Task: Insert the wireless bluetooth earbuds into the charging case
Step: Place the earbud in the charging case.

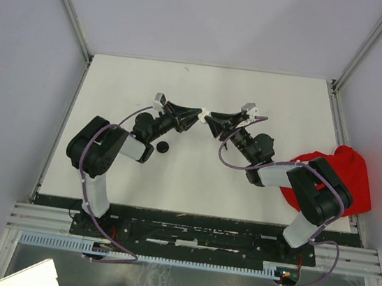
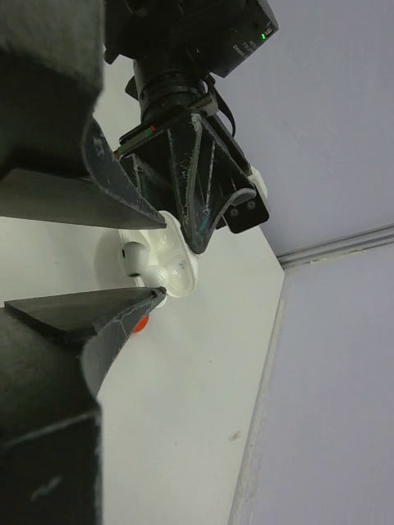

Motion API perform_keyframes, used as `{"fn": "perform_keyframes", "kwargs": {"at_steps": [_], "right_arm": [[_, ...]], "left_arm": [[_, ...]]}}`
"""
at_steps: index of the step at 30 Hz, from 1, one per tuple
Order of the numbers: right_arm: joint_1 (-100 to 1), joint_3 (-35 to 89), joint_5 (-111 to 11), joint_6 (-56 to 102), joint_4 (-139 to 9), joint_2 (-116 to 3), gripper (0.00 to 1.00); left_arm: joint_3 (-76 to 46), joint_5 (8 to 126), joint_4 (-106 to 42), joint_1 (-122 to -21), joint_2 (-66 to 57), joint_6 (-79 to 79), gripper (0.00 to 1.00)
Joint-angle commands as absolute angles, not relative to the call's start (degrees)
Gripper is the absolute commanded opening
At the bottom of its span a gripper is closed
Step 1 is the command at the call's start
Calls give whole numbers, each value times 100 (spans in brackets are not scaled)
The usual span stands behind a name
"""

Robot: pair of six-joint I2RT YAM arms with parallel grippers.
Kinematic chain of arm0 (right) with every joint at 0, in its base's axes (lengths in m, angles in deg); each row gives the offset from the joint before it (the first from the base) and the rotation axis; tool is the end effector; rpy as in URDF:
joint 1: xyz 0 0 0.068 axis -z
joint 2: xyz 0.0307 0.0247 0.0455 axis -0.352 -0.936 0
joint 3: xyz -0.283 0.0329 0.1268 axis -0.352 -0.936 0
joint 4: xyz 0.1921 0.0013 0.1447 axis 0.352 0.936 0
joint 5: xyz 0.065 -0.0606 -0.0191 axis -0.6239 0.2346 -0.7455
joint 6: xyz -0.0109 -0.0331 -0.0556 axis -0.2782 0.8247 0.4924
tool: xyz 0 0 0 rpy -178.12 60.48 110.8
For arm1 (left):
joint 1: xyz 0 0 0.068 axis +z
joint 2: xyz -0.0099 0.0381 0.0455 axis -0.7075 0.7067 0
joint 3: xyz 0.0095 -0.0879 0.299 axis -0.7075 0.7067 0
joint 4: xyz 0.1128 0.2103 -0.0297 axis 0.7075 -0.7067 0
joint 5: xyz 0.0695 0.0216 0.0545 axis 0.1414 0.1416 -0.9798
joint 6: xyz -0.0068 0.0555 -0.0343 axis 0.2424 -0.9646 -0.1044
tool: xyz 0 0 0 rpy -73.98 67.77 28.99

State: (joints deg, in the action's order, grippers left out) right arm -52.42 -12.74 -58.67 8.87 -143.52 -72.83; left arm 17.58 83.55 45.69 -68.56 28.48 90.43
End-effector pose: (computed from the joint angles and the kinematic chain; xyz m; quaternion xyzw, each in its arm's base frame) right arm 0.2782 0.1897 0.2819 -0.1681 0.5816 0.4290 0.6704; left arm 0.3300 -0.1675 0.2410 -0.2626 0.5859 -0.7335 0.2231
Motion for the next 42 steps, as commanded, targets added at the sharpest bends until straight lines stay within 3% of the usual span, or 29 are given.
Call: {"fn": "perform_keyframes", "kwargs": {"at_steps": [1, 4, 9, 16, 24, 31, 42], "right_arm": [[-5228, -1349, -5873, 956, -14619, -6820, 47], [-5225, -1426, -5718, 987, -14598, -6484, 56], [-5203, -1478, -5361, 1247, -13811, -5740, 61], [-5207, -22, -3531, 1763, -8281, -4644, 68], [-5174, 2034, -3260, 2010, -4749, -5509, 76], [-5013, 2609, -3891, 2008, -3981, -6242, 81], [-4717, 2497, -4625, 1919, -4317, -6624, 81]], "left_arm": [[1654, 8276, 4650, -6885, 2552, 8765, 3], [1667, 8268, 4580, -6893, 2625, 8668, 3], [1674, 8256, 4580, -6877, 2809, 8617, 3], [1638, 8305, 4169, -6855, 2758, 8198, 3], [1531, 8348, 3332, -6869, 2511, 7642, 3], [1429, 8576, 3140, -6904, 2471, 7508, 3], [1153, 8929, 3237, -6997, 2625, 7481, 3]]}}
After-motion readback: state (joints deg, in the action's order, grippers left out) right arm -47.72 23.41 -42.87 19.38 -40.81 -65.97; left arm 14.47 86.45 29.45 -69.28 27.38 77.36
